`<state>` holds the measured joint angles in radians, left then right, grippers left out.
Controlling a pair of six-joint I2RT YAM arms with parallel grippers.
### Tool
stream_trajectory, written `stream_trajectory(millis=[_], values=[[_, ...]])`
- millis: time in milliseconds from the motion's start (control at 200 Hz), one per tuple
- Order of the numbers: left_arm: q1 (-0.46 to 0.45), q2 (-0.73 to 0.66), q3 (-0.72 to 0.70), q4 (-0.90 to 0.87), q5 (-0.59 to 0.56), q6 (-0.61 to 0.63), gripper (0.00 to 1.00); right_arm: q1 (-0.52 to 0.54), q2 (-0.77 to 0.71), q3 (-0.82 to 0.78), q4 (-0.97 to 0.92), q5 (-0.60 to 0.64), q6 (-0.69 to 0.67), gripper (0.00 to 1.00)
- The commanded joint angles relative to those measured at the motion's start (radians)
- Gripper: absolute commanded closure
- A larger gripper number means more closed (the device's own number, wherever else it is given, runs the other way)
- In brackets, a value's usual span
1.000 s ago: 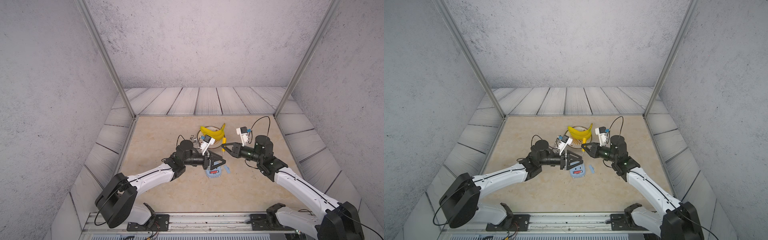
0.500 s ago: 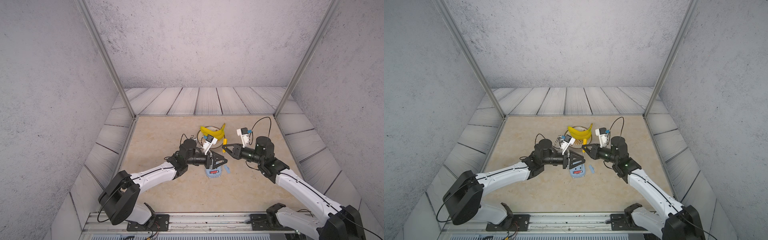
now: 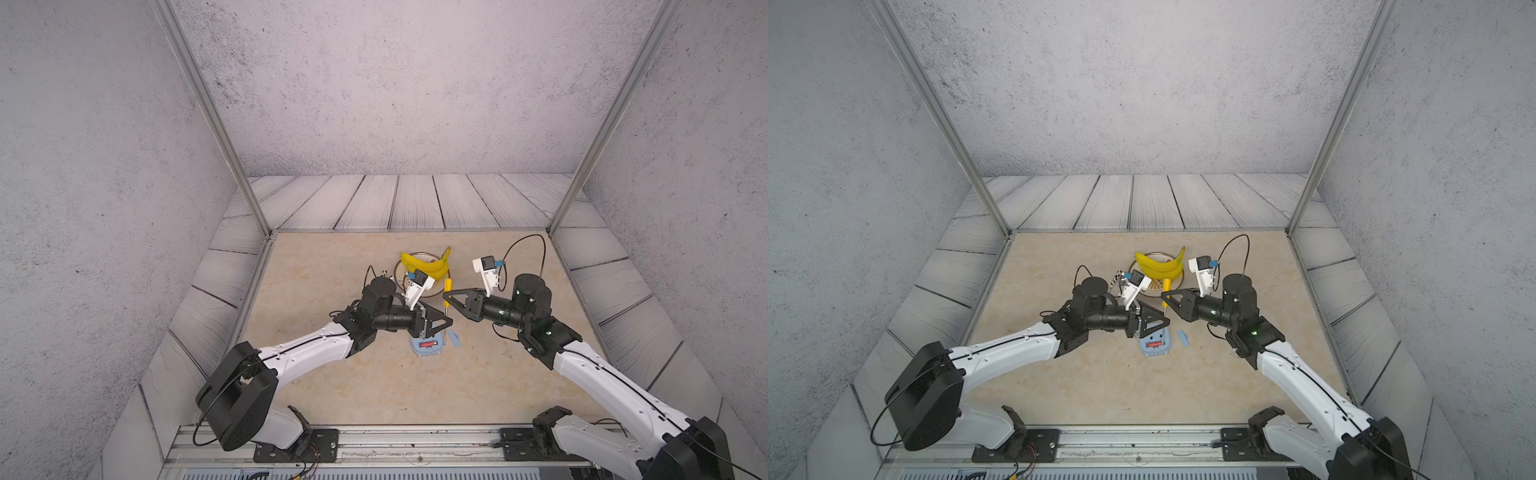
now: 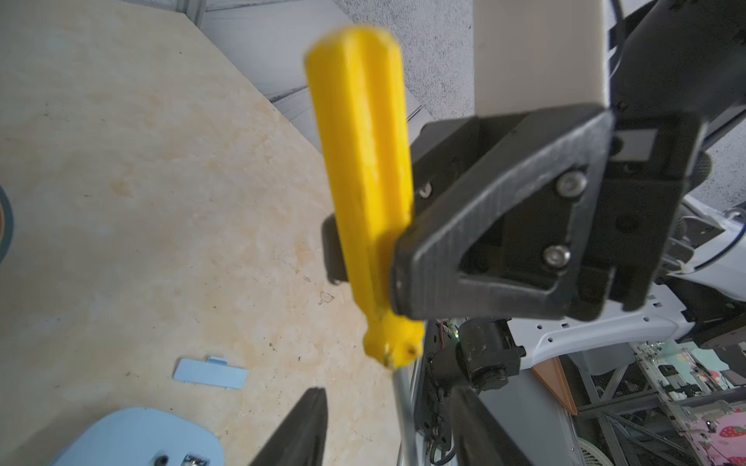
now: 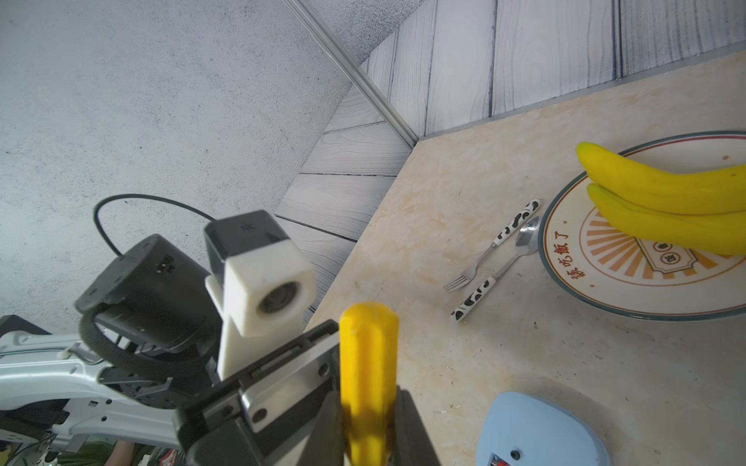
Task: Remove the battery from the alarm
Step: Pick up the screwdriver from the center of the board.
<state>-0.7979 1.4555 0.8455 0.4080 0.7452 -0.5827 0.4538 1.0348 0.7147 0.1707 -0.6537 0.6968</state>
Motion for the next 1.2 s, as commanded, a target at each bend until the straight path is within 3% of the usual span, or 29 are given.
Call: stream_trajectory(millis=[0,245,405,565,676,771,961,1191], values=[[-0.015,0.012,0.03,0.035,0.044,0.012,0.56,0.009,-0.003,0.003,0.054,-0.006,0.021,0.95],[-0.014,-0.021,0.014,0.005,0.024,0.032,1.0,0.009,-0.035,0.026,-0.085,0.031,-0.07,0.87],[0.004,-0.078,0.009,-0.08,0.012,0.104,1.0,0.007,-0.074,0.067,-0.22,0.033,-0.186,0.7],[0.048,-0.177,-0.008,-0.179,-0.009,0.223,1.0,0.007,-0.126,0.094,-0.331,0.028,-0.317,0.43],[0.07,-0.224,-0.007,-0.226,0.024,0.313,1.0,0.007,-0.16,0.101,-0.36,-0.004,-0.383,0.21],[0.074,-0.249,-0.005,-0.239,0.073,0.387,1.0,0.007,-0.175,0.113,-0.38,-0.051,-0.433,0.08],[0.074,-0.252,0.029,-0.246,0.19,0.499,1.0,0.009,-0.135,0.149,-0.398,-0.189,-0.549,0.03],[0.072,-0.208,0.094,-0.345,0.199,0.6,1.0,0.024,-0.044,0.227,-0.412,-0.256,-0.634,0.04]])
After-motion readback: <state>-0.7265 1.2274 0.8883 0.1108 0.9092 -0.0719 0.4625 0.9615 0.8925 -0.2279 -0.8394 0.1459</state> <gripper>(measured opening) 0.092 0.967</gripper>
